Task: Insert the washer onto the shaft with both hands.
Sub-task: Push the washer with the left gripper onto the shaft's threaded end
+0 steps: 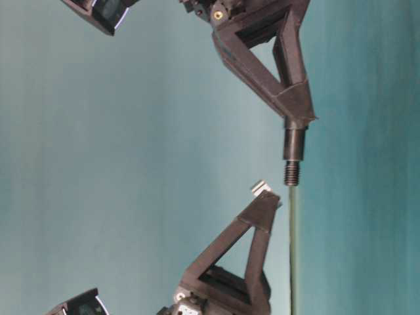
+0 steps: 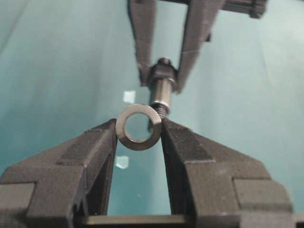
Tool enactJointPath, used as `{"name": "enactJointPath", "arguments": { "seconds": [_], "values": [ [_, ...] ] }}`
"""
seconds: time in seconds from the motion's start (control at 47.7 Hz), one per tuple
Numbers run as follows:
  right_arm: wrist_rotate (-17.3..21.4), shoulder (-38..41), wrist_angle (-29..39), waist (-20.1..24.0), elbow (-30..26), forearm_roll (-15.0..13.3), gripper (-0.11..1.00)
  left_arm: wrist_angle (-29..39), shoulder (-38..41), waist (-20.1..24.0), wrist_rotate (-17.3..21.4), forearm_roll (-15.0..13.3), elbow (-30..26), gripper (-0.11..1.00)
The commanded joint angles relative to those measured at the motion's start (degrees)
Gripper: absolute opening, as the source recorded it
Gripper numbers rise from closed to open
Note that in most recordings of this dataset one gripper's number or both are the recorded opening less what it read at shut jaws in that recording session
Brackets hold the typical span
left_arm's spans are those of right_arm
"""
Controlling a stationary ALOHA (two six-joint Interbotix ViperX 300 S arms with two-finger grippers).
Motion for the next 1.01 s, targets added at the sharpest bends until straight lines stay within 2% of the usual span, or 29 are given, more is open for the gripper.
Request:
{"name": "enactJointPath", "arguments": {
  "seconds": [0.0,0.168,0.482,0.985],
  "values": [
    [0.53,-0.70,-2.29,-0.44,-0.53,0.44,0.00,-0.70,-0.70,-0.09,-0.18,0.00,-0.53,0.35],
    [0.35,-0.70,-4.13,-0.97,-0.44,1.32,0.00,-1.05,-0.53,-0.09,-0.26,0.00,-0.79,0.35],
    [0.35,-0.70,-7.21,-1.76,-0.53,1.32,0.00,-1.14,-0.62,-0.09,-0.97,0.00,-0.62,0.35],
    [0.35,2.02,-5.71,-1.49,-3.52,1.32,0.00,-1.85,0.26,0.09,-0.97,0.00,-2.11,0.35]
  ]
}}
